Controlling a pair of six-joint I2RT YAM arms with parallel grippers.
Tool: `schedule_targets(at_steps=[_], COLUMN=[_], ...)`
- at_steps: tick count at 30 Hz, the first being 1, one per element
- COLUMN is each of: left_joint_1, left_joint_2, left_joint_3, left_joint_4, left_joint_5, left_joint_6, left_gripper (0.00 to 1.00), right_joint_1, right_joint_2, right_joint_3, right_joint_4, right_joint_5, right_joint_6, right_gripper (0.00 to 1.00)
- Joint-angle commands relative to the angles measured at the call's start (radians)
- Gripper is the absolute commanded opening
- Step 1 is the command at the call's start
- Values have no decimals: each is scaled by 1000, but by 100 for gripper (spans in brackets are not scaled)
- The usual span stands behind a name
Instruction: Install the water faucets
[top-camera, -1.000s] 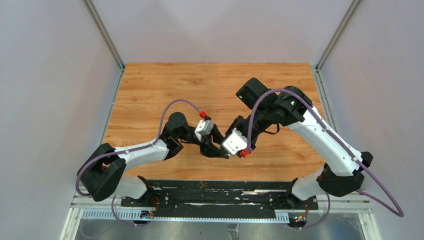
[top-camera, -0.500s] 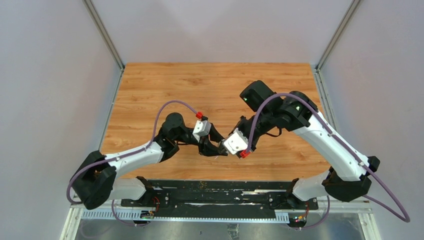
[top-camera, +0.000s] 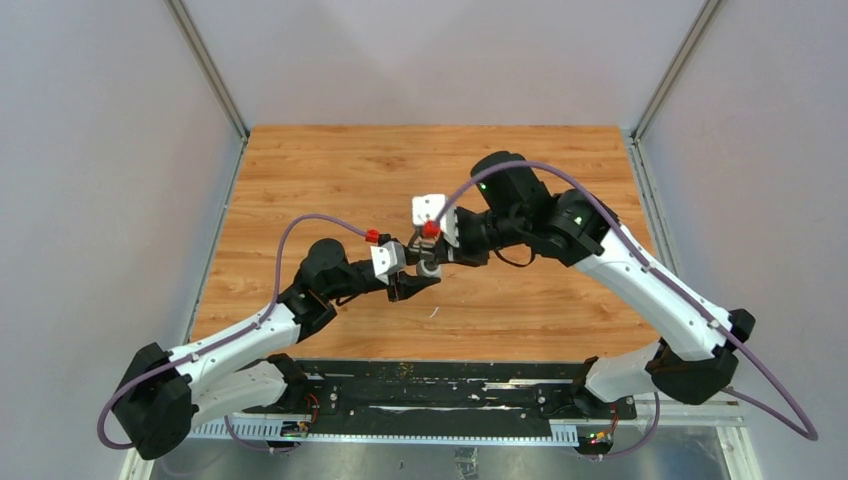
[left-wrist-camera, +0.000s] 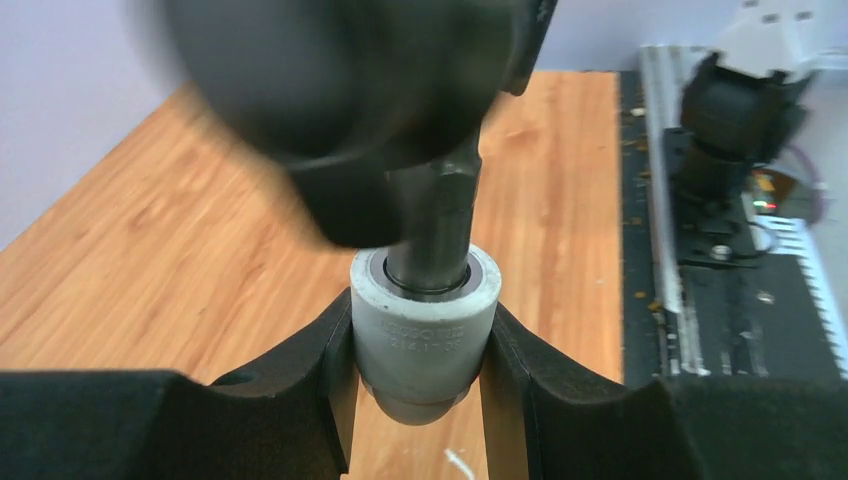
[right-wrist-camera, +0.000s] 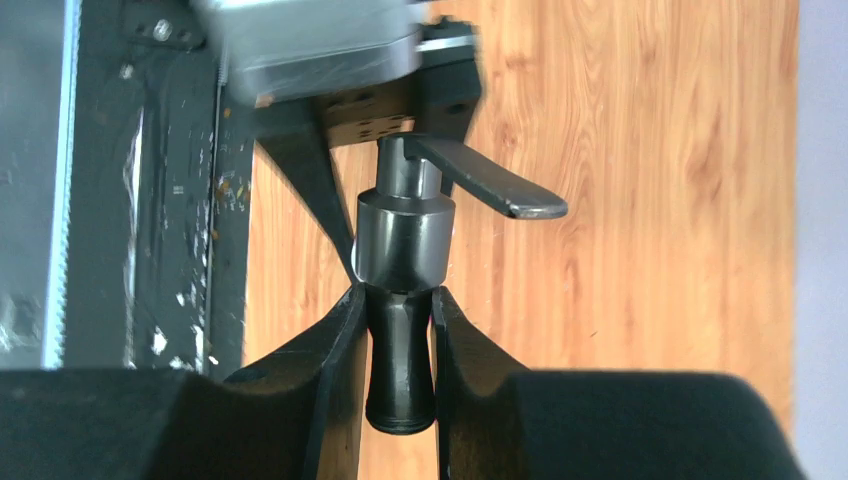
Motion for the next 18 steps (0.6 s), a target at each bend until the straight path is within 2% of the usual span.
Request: schedule_targets(at_steps=[1, 5, 9, 13, 18], left_joint_1=[-42, -72, -88, -109, -118], left_joint_2=[-55, -49, -21, 13, 33], left_joint_3=[15, 19, 36, 47, 50], left_joint_4=[48, 43, 45, 47, 46], left_joint_5=[-239, -420, -535, -621, -632], left_joint_6=[140, 229, 236, 231, 227], left_gripper=[0, 0, 0, 0, 0], right_joint_1=[-14, -14, -14, -13, -14], right_joint_2=[91, 155, 170, 162, 160], right_joint_3=[48, 144, 138, 118, 118], right_joint_4=[88, -37, -83, -92, -47], right_joint_5=[305, 418, 545, 637, 543], right_joint_6=[503, 855, 1059, 1206, 1256], right_gripper=[0, 0, 0, 0, 0])
